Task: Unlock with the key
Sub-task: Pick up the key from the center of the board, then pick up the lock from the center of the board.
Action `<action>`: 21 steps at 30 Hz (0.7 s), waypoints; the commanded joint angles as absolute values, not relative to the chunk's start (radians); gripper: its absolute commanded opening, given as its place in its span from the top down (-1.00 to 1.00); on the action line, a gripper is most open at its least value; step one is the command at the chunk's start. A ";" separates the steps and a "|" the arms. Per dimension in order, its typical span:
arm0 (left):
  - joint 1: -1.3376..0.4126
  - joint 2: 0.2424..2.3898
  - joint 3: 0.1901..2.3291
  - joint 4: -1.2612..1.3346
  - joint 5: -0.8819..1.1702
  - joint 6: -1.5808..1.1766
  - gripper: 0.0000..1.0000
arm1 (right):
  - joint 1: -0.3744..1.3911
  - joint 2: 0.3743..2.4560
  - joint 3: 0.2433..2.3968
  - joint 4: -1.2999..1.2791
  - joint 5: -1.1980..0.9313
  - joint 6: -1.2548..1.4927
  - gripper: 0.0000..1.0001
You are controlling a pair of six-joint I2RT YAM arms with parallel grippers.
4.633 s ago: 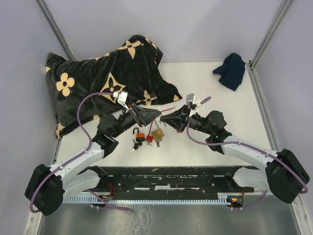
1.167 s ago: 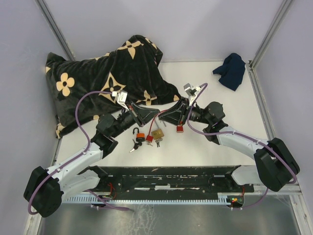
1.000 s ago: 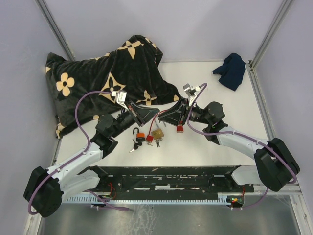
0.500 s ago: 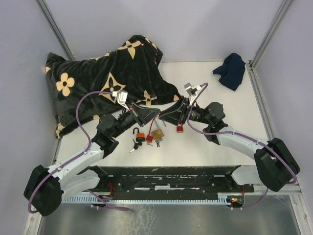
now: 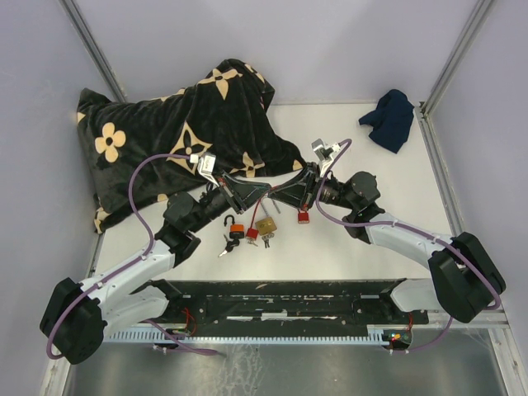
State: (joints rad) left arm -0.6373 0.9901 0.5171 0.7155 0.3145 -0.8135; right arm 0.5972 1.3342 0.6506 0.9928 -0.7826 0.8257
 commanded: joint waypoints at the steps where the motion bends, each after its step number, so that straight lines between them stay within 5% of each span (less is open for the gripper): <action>1: -0.640 0.987 0.520 0.767 0.284 -0.822 0.94 | 0.601 1.312 0.683 1.045 -0.809 0.828 0.92; 11: -0.640 0.978 0.524 0.717 0.251 -0.818 0.92 | 0.598 1.257 0.636 0.875 -0.799 0.765 0.96; 21: -0.651 1.030 0.621 0.443 0.196 -0.778 -0.09 | 0.546 1.055 0.609 0.343 -0.624 0.564 0.97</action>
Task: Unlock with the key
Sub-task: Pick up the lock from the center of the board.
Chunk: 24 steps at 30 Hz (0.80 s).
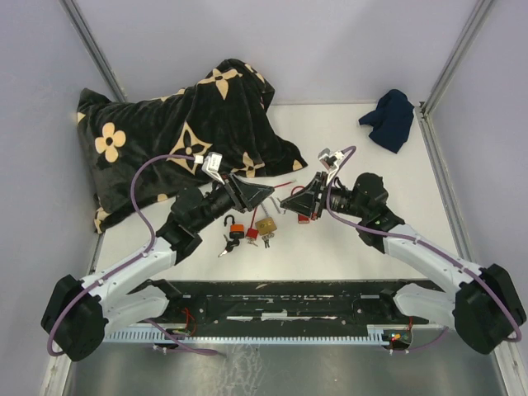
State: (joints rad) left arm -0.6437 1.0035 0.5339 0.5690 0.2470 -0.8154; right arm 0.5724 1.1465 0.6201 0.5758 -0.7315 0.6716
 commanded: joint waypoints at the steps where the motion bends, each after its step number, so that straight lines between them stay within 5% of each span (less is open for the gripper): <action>1: -0.658 1.044 0.638 0.408 0.190 -0.772 -0.14 | 0.538 1.030 0.591 0.317 -0.588 0.559 0.96; 14: -0.821 1.400 0.972 -0.114 -0.011 -0.679 -0.49 | 0.506 0.742 0.400 0.089 -0.058 0.539 0.97; 24: -0.932 1.770 1.304 -0.420 -0.164 -0.632 -0.57 | 0.504 0.590 0.334 0.004 0.114 0.541 0.97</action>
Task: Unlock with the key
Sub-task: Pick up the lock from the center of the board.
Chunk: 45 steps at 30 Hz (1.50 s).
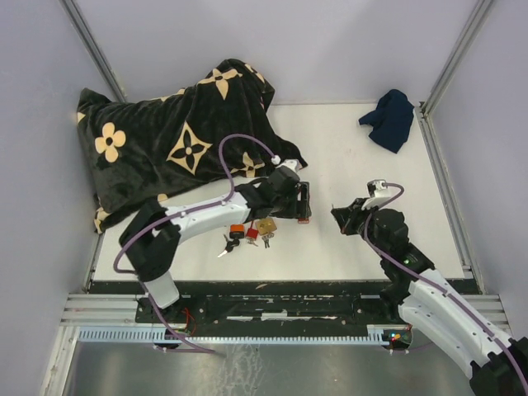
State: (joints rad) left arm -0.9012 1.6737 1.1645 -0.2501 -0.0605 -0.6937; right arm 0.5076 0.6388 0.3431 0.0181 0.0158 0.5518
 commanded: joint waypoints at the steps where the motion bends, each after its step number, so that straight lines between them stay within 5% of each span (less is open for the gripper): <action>1: -0.938 1.804 1.338 -0.452 -0.176 -0.632 -0.57 | 0.504 0.582 0.332 -0.003 0.120 0.536 0.97; 21: -0.955 2.188 1.692 -0.667 -0.299 -0.623 -0.40 | 0.504 0.573 0.321 -0.021 0.096 0.497 0.97; 33: -0.953 2.199 1.669 -0.662 -0.268 -0.656 0.12 | 0.504 0.603 0.347 -0.045 0.054 0.482 0.97; 45: -0.925 1.946 1.496 -0.585 -0.265 -0.822 0.63 | 0.505 0.675 0.416 -0.050 -0.087 0.474 0.97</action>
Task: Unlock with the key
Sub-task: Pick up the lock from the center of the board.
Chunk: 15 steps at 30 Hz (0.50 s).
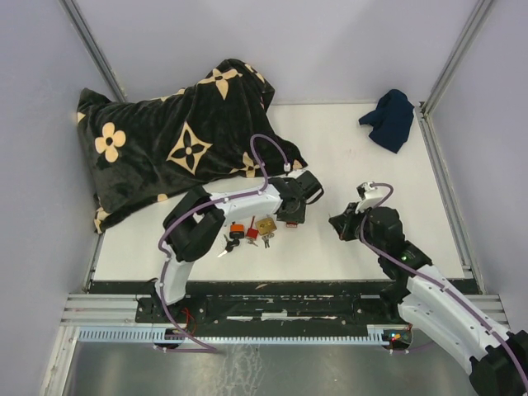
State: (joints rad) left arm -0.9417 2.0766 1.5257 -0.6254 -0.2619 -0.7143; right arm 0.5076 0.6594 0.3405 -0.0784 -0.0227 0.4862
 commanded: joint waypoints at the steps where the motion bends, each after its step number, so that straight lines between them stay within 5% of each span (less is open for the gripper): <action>1: -0.920 1.924 1.484 -0.581 -0.264 -0.841 0.67 | 0.506 0.681 0.423 -0.051 -0.097 0.476 0.97; 15: -0.862 1.663 1.288 -0.463 -0.256 -1.080 0.79 | 0.525 0.826 0.445 0.130 -0.263 0.618 0.97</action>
State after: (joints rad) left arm -0.8703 1.7378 1.3220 -0.5346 -0.2531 -0.9623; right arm 0.5121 0.7841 0.3985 -0.0120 -0.1925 0.5575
